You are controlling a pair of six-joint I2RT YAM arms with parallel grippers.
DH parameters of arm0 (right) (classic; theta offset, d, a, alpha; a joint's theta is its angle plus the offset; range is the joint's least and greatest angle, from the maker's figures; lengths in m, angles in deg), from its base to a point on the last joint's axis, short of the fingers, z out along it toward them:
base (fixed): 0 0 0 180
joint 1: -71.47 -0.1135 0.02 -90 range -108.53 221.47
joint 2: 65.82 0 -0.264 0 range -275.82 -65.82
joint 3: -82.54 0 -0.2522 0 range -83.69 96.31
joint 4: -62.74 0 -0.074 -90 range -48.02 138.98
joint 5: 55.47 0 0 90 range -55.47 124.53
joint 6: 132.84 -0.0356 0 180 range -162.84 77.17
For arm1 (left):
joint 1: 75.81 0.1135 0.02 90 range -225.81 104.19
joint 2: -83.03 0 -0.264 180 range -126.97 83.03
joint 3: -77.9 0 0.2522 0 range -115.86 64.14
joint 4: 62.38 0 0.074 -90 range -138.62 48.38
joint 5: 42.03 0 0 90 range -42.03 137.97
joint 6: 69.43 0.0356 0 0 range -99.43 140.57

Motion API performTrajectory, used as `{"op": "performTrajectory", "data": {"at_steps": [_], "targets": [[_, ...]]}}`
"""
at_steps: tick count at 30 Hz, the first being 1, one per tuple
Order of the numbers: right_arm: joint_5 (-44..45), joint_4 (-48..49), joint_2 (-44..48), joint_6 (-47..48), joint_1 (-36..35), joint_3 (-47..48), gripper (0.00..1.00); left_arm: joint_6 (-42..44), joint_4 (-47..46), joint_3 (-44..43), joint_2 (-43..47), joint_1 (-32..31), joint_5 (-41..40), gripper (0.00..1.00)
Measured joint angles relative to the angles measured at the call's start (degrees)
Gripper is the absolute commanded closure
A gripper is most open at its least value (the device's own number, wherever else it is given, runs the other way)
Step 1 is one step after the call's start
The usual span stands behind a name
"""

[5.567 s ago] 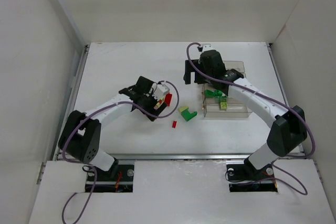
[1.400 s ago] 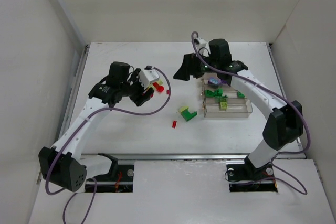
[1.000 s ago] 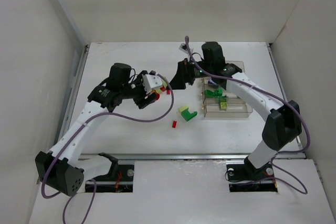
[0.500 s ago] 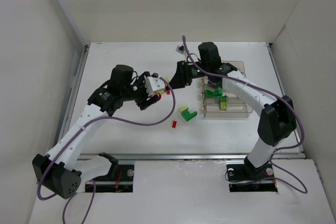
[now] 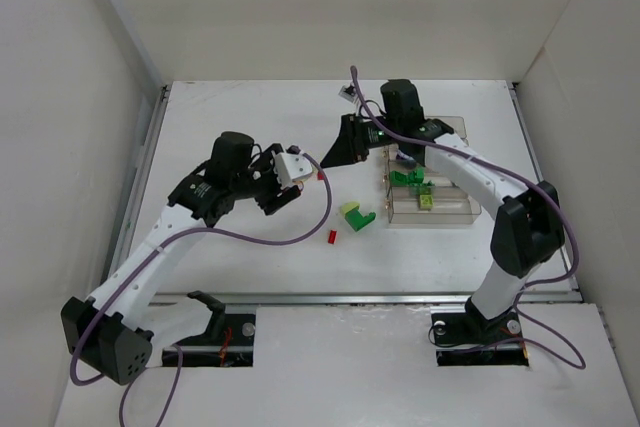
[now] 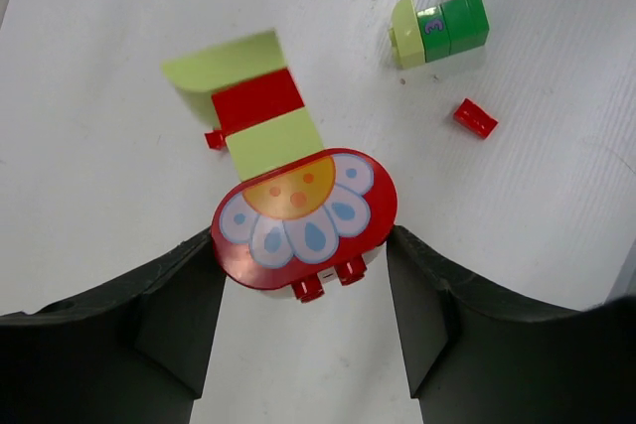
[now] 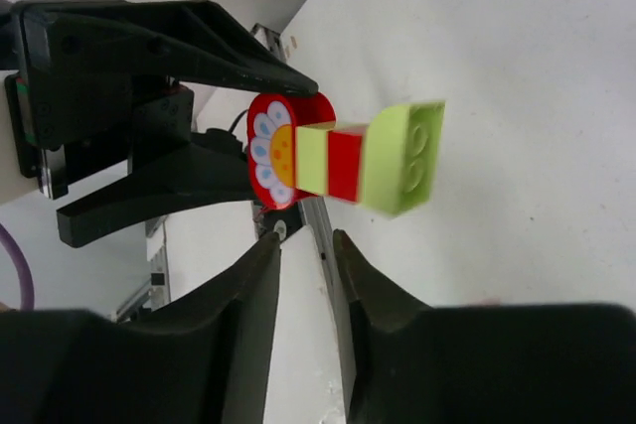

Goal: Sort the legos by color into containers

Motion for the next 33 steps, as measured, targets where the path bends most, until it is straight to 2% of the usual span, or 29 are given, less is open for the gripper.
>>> {"op": "performTrajectory", "data": {"at_steps": [5, 11, 12, 15, 20, 26, 28, 30, 33], "targets": [[-1.27, 0.42, -0.61, -0.20, -0.04, 0.35, 0.86, -1.05, 0.07, 0.00, 0.02, -0.02, -0.04, 1.00], [-1.92, 0.44, -2.25, -0.59, -0.04, 0.46, 0.60, -1.73, -0.04, 0.00, 0.02, -0.02, -0.07, 1.00], [-1.95, 0.44, -2.58, -0.68, -0.04, 0.48, 0.48, -1.73, -0.09, 0.00, 0.02, -0.02, -0.13, 1.00], [-1.88, 0.39, -3.41, -0.76, -0.04, 0.48, 0.30, -1.75, -0.17, 0.00, 0.02, -0.02, -0.13, 1.00], [-1.53, 0.46, -4.04, -0.74, 0.48, 0.48, 0.28, -1.92, -1.03, 0.59, 0.02, -0.02, -0.26, 1.00], [2.29, -1.29, -6.08, -0.31, 1.18, 0.48, 0.26, -2.84, -4.61, 6.67, -0.09, -0.02, -1.40, 1.00], [3.06, -1.95, -6.84, -0.11, 1.22, 0.44, 0.20, -3.06, -4.70, 7.93, -0.09, -0.02, -1.64, 1.00], [3.23, -2.19, -7.48, -0.07, 1.49, 0.33, 0.00, -3.19, -5.29, 8.33, 0.07, -0.02, -1.86, 1.00], [3.04, -2.21, -8.24, 0.07, 1.90, 0.28, 0.00, -3.19, -6.05, 8.35, 1.38, -0.02, -2.16, 1.00]]}}
